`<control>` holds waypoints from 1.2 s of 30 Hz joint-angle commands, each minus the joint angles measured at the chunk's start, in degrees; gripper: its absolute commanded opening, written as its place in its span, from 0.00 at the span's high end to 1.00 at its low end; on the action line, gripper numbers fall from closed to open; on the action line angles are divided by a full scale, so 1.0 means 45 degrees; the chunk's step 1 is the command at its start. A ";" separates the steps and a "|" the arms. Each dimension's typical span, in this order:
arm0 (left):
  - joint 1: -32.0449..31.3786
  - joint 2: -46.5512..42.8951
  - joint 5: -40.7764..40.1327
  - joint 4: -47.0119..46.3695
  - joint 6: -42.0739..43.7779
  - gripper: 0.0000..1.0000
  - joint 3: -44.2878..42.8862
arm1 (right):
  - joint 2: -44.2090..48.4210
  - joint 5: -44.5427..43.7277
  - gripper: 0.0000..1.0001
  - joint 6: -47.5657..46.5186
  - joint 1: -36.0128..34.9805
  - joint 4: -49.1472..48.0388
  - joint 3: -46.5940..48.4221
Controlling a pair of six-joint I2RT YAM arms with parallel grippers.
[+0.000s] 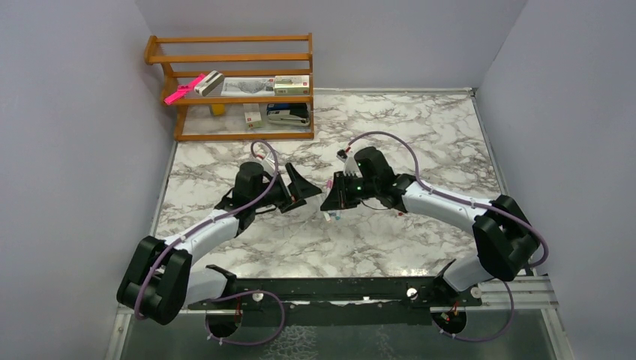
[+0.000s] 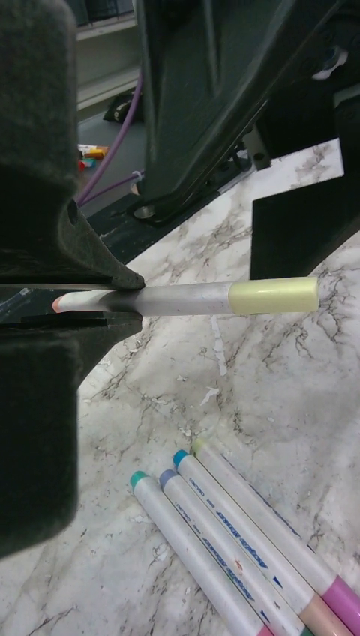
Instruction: Open the pen caps
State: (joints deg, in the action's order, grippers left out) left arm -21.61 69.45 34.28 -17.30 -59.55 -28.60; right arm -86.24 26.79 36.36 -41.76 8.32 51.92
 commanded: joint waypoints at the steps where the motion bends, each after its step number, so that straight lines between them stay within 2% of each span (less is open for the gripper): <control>1: -0.1185 -0.0254 -0.2171 -0.0911 -0.0646 0.01 0.0307 | 0.0435 0.0755 0.94 0.0444 -0.0133 -0.0832 -0.0252; 11: -0.1916 -0.0407 -0.4086 -0.1135 -0.1094 0.03 0.0561 | 0.1607 0.1135 0.94 0.1026 -0.0261 -0.1450 -0.1474; 18: -0.2134 -0.0355 -0.4453 -0.1181 -0.1176 0.23 0.0456 | 0.2006 0.1247 0.94 0.1250 -0.0473 -0.1717 -0.1857; 25: -0.2507 -0.0671 -0.4710 -0.1171 -0.1338 0.35 0.0693 | 0.1552 0.1104 0.94 0.1179 -0.0657 -0.1731 -0.1525; 28: -0.2591 -0.0844 -0.4851 -0.1175 -0.1401 0.44 0.0897 | 0.1374 0.1085 0.94 0.1122 -0.0737 -0.1641 -0.1296; 30: -0.2618 -0.0928 -0.4868 -0.1192 -0.1419 0.54 0.0944 | 0.1312 0.0979 0.94 0.1076 -0.0792 -0.1553 -0.1192; 36: -0.2774 -0.1038 -0.4850 -0.1176 -0.1413 0.62 0.1021 | 0.1127 0.0786 0.95 0.1074 -0.0834 -0.1602 -0.1044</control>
State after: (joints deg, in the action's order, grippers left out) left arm -33.43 66.13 13.82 -21.15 -65.87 -24.73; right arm -80.18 30.89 41.36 -45.04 2.87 45.10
